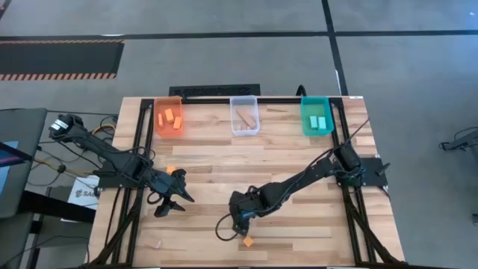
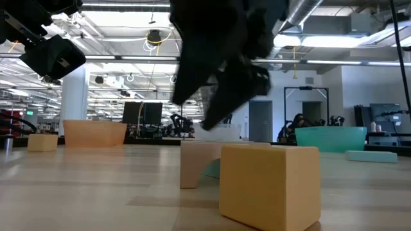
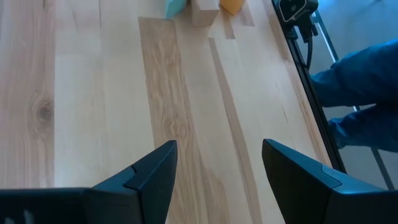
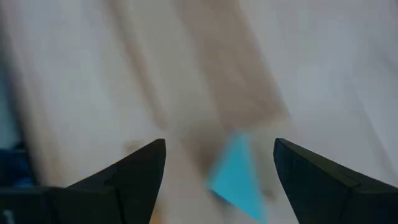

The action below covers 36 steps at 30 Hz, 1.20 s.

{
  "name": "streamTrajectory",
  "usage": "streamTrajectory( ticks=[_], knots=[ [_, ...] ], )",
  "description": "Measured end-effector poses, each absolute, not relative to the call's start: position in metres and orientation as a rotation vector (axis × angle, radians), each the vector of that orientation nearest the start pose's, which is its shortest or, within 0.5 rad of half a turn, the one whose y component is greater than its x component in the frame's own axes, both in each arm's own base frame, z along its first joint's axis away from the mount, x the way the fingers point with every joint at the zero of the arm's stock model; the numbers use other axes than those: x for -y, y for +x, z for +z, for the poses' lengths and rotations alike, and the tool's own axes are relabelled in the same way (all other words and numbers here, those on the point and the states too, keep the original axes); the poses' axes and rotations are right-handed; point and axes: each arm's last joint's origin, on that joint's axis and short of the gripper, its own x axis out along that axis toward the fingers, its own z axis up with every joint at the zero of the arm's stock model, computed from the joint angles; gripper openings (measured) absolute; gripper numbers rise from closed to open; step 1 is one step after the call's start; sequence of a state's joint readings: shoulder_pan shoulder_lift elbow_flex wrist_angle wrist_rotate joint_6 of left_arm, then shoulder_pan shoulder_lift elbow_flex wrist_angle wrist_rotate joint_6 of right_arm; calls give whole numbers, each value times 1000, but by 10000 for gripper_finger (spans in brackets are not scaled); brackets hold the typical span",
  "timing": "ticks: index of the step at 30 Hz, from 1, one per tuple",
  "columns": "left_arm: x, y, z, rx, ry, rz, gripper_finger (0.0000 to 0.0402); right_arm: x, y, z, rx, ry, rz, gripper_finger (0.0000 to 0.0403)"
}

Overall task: Sort & place blocks by color
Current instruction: Put the blue triangle block into the blue bin

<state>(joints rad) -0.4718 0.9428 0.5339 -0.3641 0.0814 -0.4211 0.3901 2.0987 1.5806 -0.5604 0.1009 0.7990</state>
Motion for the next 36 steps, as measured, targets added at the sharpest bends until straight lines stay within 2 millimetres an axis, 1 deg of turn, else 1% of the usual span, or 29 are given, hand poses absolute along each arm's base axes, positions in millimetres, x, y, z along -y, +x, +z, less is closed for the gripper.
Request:
streamTrajectory(
  ticks=[2, 4, 9, 14, 18, 23, 25, 29, 33, 34, 36],
  knots=[
    [85, 162, 207, -862, -240, -353, 223, -165, 407, 173, -1097, 494, -220, 317],
    [85, 162, 208, -859, -241, -353, 223, -167, 413, 165, -1070, 540, -233, 317],
    [86, 163, 209, -838, -249, -355, 223, -169, 420, 140, -1105, 580, -262, 317],
    [86, 163, 209, -845, -278, -346, 223, -172, 425, 135, -1137, 570, -293, 310],
    [86, 163, 209, -847, -285, -343, 223, -171, 422, 135, -1162, 550, -330, 282],
    [86, 163, 209, -848, -284, -341, 223, -168, 416, 135, -1210, 512, -368, 223],
    [86, 163, 209, -843, -276, -334, 223, -168, 415, 135, -1219, 492, -362, 190],
    [85, 163, 209, -841, -273, -330, 223, -168, 415, 135, -1230, 470, -352, 108],
    [85, 163, 209, -843, -280, -326, 223, -165, 411, 146, -1267, 404, -331, 31],
    [85, 163, 209, -843, -280, -326, 223, -161, 408, 151, -1282, 384, -337, 17],
    [85, 163, 209, -842, -281, -326, 223, -150, 402, 167, -1297, 330, -362, 6]
  ],
)
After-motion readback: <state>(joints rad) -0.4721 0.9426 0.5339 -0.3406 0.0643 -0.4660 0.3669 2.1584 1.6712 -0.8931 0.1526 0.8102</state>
